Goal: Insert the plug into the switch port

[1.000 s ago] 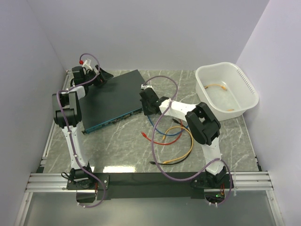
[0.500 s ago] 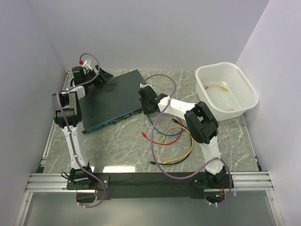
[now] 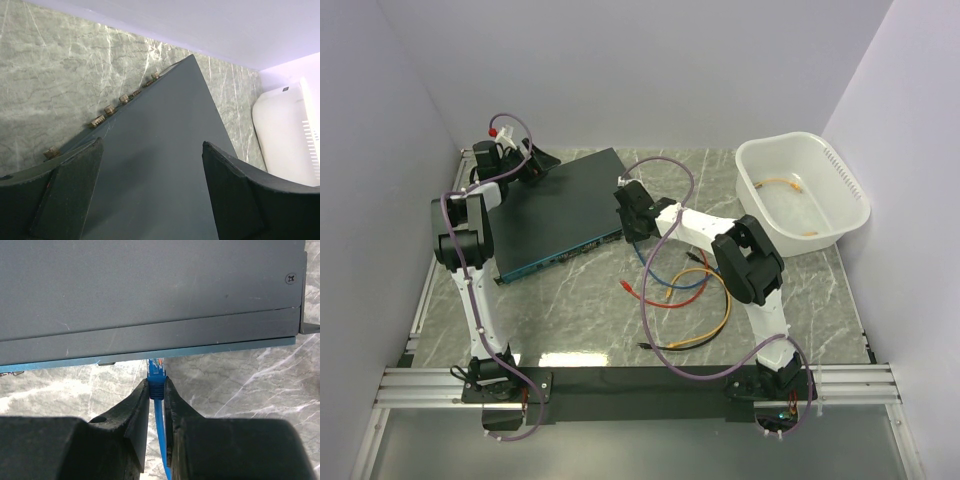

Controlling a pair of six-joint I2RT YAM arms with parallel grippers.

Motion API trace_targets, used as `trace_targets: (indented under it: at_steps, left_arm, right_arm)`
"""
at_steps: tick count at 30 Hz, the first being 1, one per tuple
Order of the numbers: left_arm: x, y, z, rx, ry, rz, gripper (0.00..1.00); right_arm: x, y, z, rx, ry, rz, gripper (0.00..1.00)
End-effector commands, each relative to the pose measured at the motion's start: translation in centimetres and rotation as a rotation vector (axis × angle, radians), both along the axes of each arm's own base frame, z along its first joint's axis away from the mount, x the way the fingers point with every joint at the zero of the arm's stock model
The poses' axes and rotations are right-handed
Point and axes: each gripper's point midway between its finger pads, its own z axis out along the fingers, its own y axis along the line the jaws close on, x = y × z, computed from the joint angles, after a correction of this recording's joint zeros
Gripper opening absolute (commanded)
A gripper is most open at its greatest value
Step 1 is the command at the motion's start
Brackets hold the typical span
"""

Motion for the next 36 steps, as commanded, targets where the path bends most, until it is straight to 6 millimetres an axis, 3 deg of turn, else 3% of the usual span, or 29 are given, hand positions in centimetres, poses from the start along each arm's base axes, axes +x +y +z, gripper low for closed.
trace_targets:
  at_steps: [1,7,18,36]
  left_arm:
    - [-0.6,-0.3,-2.8,-0.016,0.088,-0.014,0.87]
    - [-0.5,-0.3,-3.0,-0.017,0.093,-0.016,0.87]
    - [-0.5,-0.2,-3.0,-0.016,0.093,-0.013,0.87]
    - [-0.4,-0.3,-3.1,-0.017,0.099,-0.015,0.87]
  right_arm:
    - [8.1,-0.4,7.9,0.101,-0.298,-0.130,0.00]
    - [8.9,0.0,8.9,0.107,-0.323,-0.132,0.00]
    - [10.1,0.4,8.8,0.121,-0.340,-0.152,0.00]
    - [8.5,4.0,10.5,0.200,-0.385,-0.066,0.00]
